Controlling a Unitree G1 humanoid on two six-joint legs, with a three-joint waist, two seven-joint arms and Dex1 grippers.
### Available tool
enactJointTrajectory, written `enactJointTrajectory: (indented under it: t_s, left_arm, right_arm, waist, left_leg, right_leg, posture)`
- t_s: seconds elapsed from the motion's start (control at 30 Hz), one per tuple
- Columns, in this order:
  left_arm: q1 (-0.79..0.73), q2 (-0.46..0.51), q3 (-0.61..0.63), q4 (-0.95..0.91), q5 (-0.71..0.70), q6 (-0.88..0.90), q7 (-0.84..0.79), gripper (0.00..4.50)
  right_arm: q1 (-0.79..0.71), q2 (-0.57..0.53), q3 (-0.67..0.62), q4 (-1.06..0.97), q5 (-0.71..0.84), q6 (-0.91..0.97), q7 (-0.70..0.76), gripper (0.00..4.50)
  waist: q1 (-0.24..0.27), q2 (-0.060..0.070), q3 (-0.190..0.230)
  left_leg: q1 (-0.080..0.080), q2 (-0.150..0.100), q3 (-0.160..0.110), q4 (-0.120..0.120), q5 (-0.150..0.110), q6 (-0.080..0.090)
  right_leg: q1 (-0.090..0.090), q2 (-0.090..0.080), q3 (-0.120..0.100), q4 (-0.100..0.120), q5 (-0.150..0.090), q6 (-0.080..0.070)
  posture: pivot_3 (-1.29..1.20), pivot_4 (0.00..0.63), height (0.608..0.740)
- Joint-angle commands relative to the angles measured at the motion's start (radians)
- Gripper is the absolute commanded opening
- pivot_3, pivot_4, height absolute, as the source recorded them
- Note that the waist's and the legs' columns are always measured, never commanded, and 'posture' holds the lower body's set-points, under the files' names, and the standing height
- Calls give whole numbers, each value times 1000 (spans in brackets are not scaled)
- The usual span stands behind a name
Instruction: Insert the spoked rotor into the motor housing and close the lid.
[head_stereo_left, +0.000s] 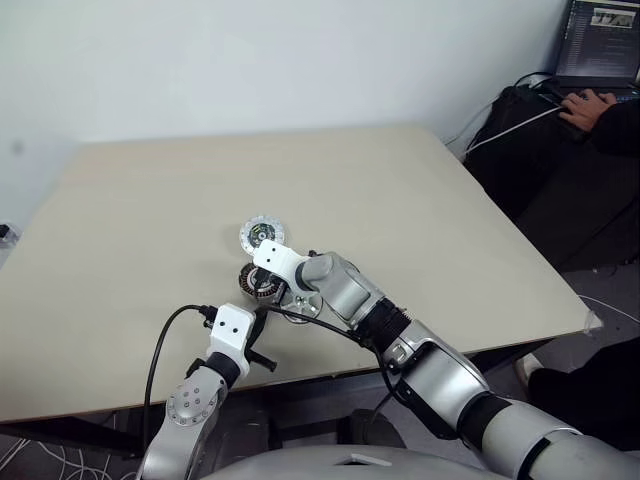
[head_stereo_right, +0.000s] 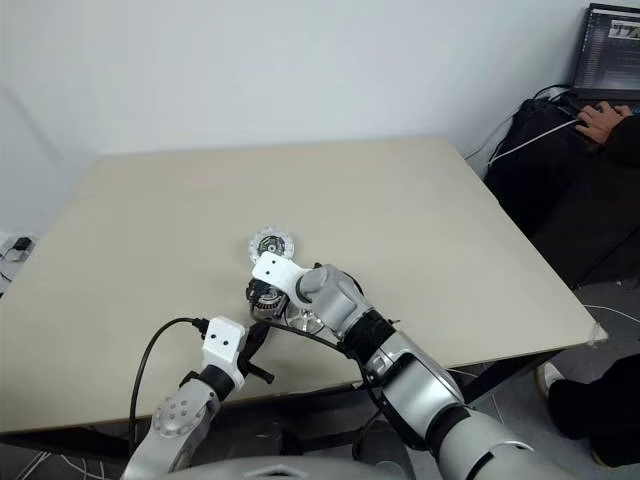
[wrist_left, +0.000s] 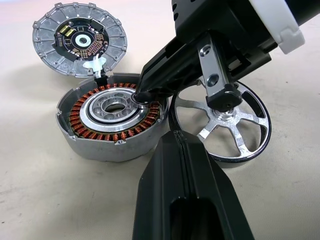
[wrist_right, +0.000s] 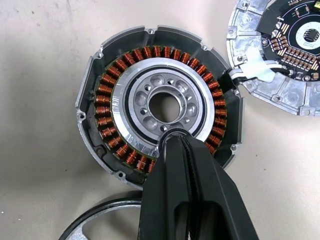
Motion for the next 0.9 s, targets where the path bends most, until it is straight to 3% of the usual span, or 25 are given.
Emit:
enactJointTrajectory:
  t_s: [0.03, 0.9]
  left_arm:
    - [-8, -6, -1, -12, -2, -7, 4, 4]
    - [-3, -11, 1, -13, -1, -14, 18, 4]
  right_arm:
    - [-20, 17, -20, -8, 4, -26, -1, 33]
    - [-46, 76, -95, 96, 12, -152, -46, 33]
  waist:
    - [-1, 0, 0]
    - [-2, 0, 0]
  left_leg:
    - [0, 0, 0, 0, 0, 0]
    - [0, 0, 0, 0, 0, 0]
  right_leg:
    - [0, 0, 0, 0, 0, 0]
    - [0, 0, 0, 0, 0, 0]
  posture:
    - [0, 0, 740]
    - [0, 0, 740]
